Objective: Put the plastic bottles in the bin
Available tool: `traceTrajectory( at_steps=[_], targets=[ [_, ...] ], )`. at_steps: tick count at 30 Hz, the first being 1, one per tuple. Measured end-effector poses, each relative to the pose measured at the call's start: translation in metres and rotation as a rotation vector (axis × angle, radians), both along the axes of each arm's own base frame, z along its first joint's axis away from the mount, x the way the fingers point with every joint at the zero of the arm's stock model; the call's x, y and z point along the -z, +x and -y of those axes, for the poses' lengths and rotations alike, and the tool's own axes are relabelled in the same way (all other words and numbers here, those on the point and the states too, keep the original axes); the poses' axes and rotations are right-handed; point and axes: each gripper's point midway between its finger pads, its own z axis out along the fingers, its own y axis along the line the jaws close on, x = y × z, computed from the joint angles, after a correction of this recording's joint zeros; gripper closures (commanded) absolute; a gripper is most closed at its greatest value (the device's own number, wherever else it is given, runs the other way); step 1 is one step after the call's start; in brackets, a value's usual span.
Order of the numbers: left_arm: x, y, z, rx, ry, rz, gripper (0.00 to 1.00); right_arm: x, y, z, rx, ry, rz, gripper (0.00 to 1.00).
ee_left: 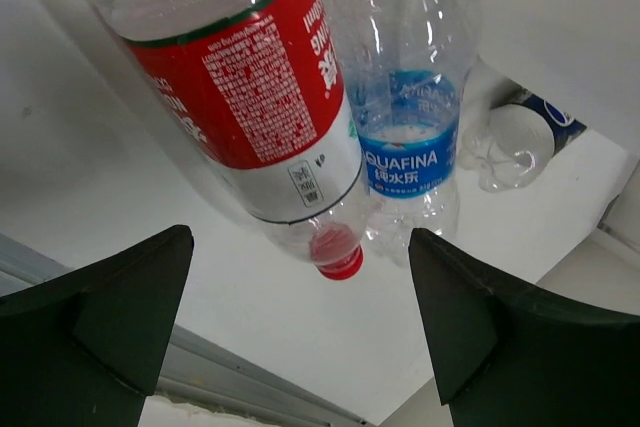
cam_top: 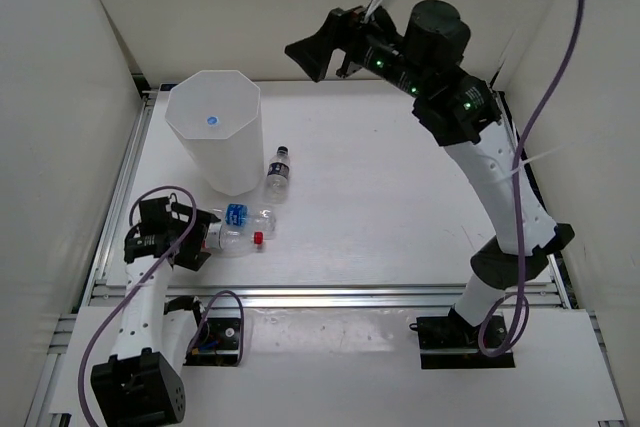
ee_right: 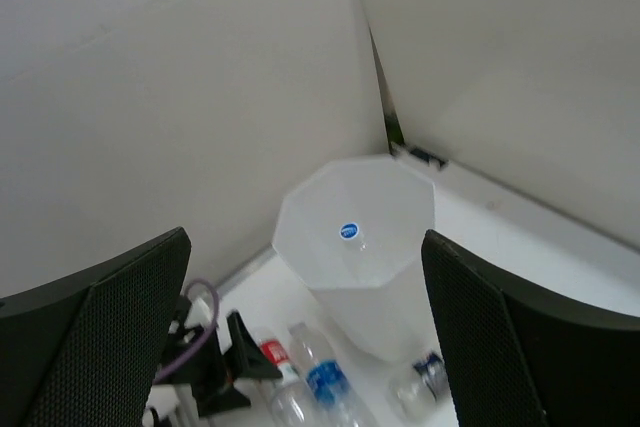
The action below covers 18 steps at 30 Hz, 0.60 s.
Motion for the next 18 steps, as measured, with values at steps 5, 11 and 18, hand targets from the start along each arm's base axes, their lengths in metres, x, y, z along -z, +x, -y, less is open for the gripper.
traceTrajectory(
  at_steps=[5,11,18],
  targets=[
    [0.022,0.001,-0.003,-0.048,-0.008,-0.024,0.02,0.077,0.018,-0.011,0.007,-0.174,-0.15,0.0],
    [0.037,0.004,-0.001,-0.103,-0.054,-0.034,0.46,0.129,0.028,-0.005,0.019,-0.282,-0.268,0.0],
    [0.021,-0.001,-0.013,-0.12,0.017,-0.083,0.49,0.142,0.036,0.012,0.029,-0.29,-0.313,0.0]
  ],
)
